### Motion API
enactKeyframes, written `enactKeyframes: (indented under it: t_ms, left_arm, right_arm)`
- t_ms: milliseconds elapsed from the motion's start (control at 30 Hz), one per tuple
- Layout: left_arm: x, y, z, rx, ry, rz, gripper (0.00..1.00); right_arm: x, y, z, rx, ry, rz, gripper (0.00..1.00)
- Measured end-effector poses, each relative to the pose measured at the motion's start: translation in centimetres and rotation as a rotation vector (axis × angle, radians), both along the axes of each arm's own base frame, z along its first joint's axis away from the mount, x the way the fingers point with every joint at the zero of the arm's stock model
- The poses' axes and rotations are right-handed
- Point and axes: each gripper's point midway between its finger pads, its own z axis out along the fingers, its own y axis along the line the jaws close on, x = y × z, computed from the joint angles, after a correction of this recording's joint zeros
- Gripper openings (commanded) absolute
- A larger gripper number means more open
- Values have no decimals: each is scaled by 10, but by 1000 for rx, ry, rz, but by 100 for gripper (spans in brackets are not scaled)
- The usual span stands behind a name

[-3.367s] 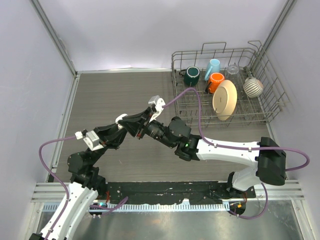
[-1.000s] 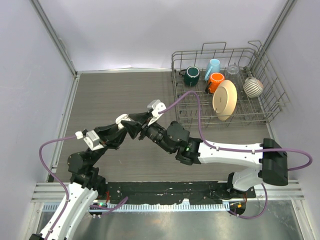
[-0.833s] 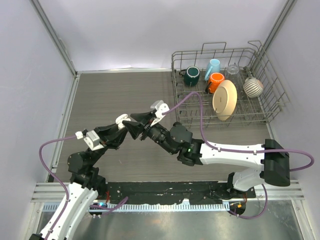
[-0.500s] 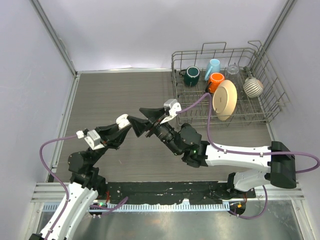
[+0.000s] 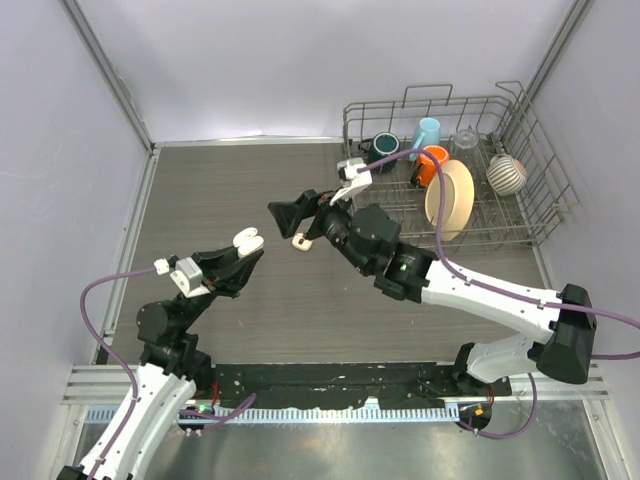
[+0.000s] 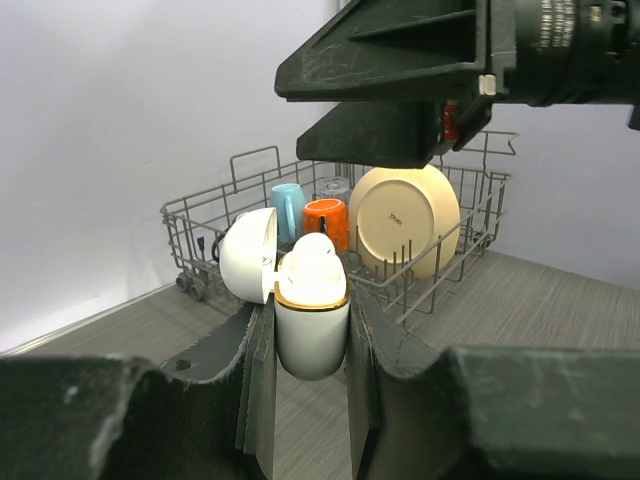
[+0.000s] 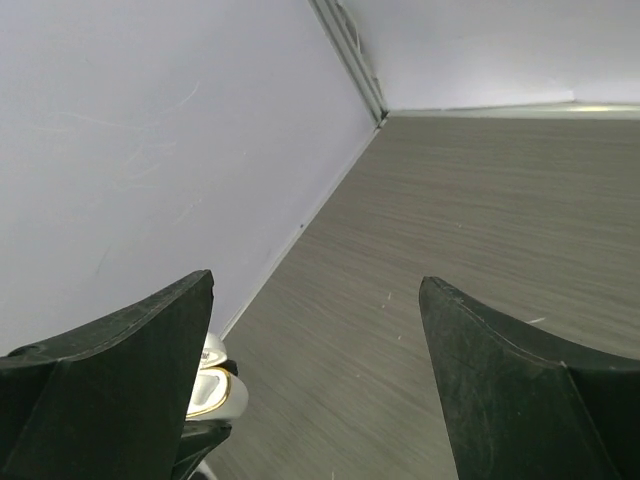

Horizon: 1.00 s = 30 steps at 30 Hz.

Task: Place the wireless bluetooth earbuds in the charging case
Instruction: Close the charging case.

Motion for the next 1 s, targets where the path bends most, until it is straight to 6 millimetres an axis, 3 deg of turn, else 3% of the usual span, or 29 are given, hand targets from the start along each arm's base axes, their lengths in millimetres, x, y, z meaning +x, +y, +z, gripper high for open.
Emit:
enactKeyframes:
  t_ms: [200,267,333,433,600,833,1000]
  left_arm:
    - [1,-1,-1,2,6,-1,0]
    - [2,-1,-3,5,12,-3,0]
    - [3,-2,-5,10,20,-7,0]
    - [4,-3,-6,11,24,-9,0]
    - [3,-3,-6,10,25,-12,0]
    - [4,-6,-8,17,33,-29,0]
    - [3,-10,-6,7,40,-58,0]
  right_arm:
    - [41,-12,-2,-10,185,89,90]
    - [59,-9,5,3,254,119,90]
    - [70,-8,-2,6,321,126,90]
    - [64,-4,-28,-6,435,144,90]
    - [43,-7,-53,25,475,204,91]
    - [42,-5,-29,8,407,235,86]
    - [45,7,-20,0,396,274,86]
